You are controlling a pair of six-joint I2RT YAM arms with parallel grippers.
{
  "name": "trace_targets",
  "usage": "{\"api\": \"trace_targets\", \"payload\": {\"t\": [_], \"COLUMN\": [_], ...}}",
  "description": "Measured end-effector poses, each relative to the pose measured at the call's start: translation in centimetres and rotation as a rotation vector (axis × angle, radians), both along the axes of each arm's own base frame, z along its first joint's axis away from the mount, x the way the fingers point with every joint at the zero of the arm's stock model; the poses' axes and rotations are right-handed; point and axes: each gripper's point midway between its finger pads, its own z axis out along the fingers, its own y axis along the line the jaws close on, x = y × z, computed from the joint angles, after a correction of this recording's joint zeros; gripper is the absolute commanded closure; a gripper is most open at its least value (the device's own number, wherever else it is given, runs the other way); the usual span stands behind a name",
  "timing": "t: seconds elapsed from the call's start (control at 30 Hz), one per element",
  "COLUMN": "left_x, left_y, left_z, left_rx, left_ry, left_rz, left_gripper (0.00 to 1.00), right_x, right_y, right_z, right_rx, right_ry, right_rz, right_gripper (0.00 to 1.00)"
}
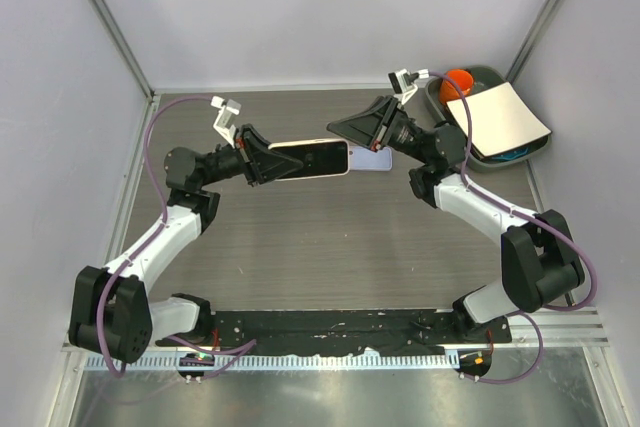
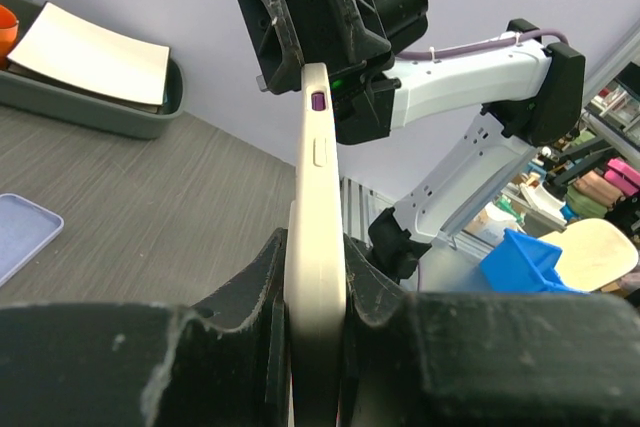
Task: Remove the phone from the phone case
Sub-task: Remove the phone case from the phone.
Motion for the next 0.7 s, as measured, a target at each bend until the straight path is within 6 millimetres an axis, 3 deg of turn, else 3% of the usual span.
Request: {"api": "trace_targets", "payload": {"t": [0.7], "left_x": [1.3], "left_y": [0.9], "left_z": [0.7], "left_rx": [-0.067], "left_ry": [0.056], "left_rz": [0.074], "left_gripper": [1.00], "right_x": [0.5], "right_y": [0.3], "right_z": [-1.7], "right_rx": [-0.030], "right_ry": [-0.014], "right_rz": [-0.043], "right_gripper": [0.64]}}
